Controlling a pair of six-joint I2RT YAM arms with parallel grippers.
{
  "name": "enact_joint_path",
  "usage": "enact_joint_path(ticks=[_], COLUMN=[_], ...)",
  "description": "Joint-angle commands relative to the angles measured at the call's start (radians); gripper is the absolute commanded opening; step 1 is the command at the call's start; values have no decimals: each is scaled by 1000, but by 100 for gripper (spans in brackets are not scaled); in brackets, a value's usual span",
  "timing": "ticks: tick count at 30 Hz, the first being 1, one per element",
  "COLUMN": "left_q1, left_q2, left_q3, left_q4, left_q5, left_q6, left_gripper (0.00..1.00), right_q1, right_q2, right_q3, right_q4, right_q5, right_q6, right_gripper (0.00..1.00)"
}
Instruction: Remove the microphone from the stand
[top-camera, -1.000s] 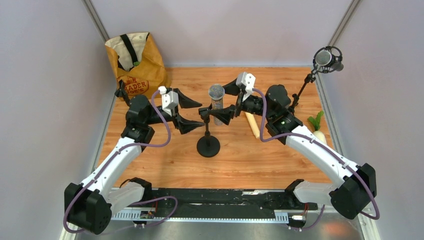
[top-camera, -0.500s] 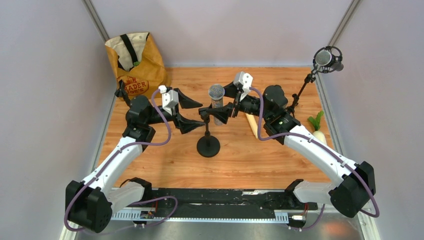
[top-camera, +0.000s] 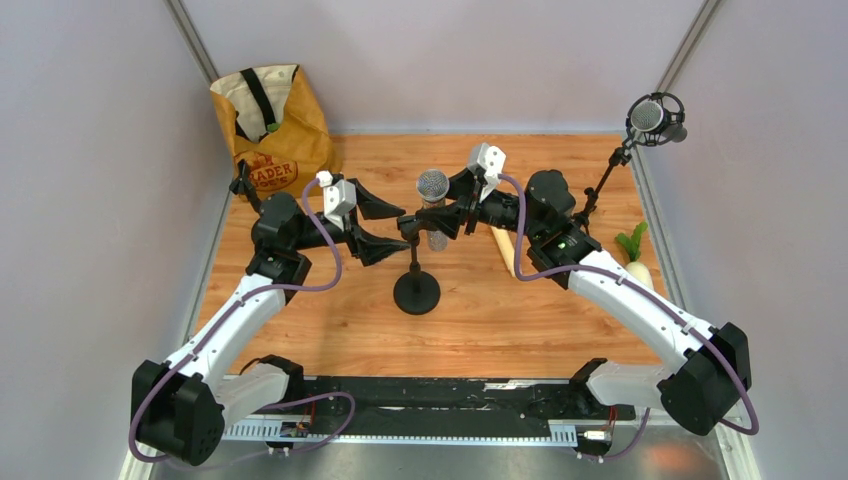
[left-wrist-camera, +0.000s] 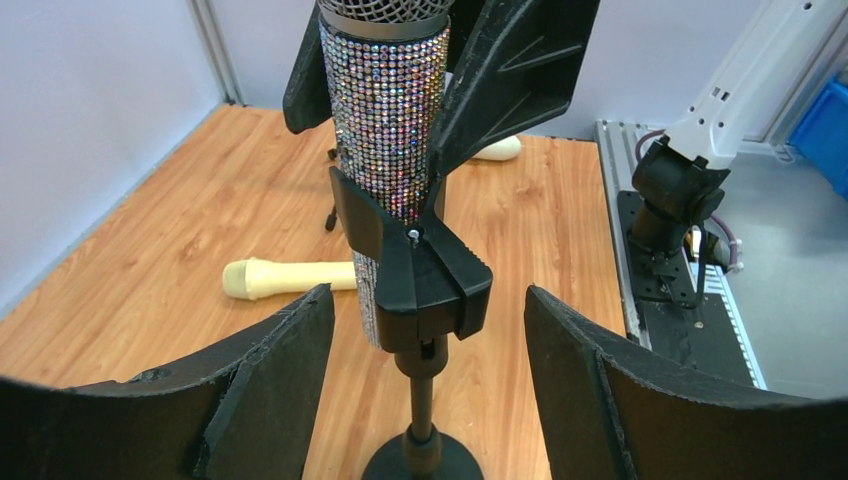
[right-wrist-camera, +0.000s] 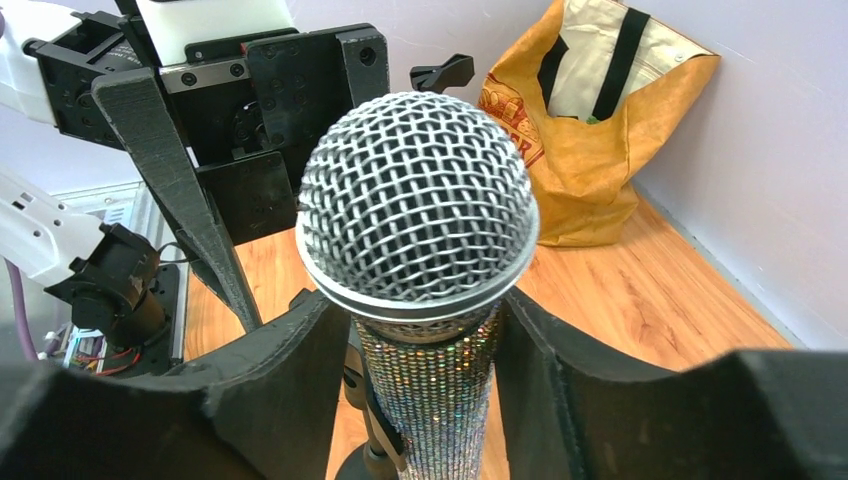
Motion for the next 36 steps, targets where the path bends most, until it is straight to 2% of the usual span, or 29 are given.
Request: enact_joint_path(ticks=[1, 3, 5, 10, 16, 20, 25, 26, 33, 36], left_q1=[3, 5, 5, 3, 5, 3, 5, 5, 3, 3], left_q2=[-10, -9, -9, -7, -3, -3, -3, -3, -4, -4], left_q3=[-2, -3, -2, 0, -2, -3, -3, -5, -9, -9], left_q4=[45, 45, 45, 56, 67, 70, 71, 70, 70, 70], left_q5=[0, -9, -15, -27, -41, -37, -35, -34, -29, -29], left_q6=[-17, -20, -23, -40, -49, -49, -51, -51, -46, -45], left_gripper=[76, 75, 75, 75, 74, 64, 41, 39, 35, 44], right_q1=[6, 6, 6, 6, 6, 6, 6, 6, 6, 6], right_q2=[-13, -14, -16, -16, -19, -19, -24, -24, -27, -28], right_q3=[21, 20, 17, 14, 12, 12, 12, 11, 11, 11], right_q4=[4, 4, 3, 4, 4, 4, 4, 4, 4, 3], right_q5=[-1, -3, -1, -6, -3, -3, -1, -3, 0, -1], right_q6=[-28, -30, -32, -39, -39, -41, -39, -41, -42, -42], right_gripper=[50, 41, 37, 32, 33, 33, 33, 33, 33, 33])
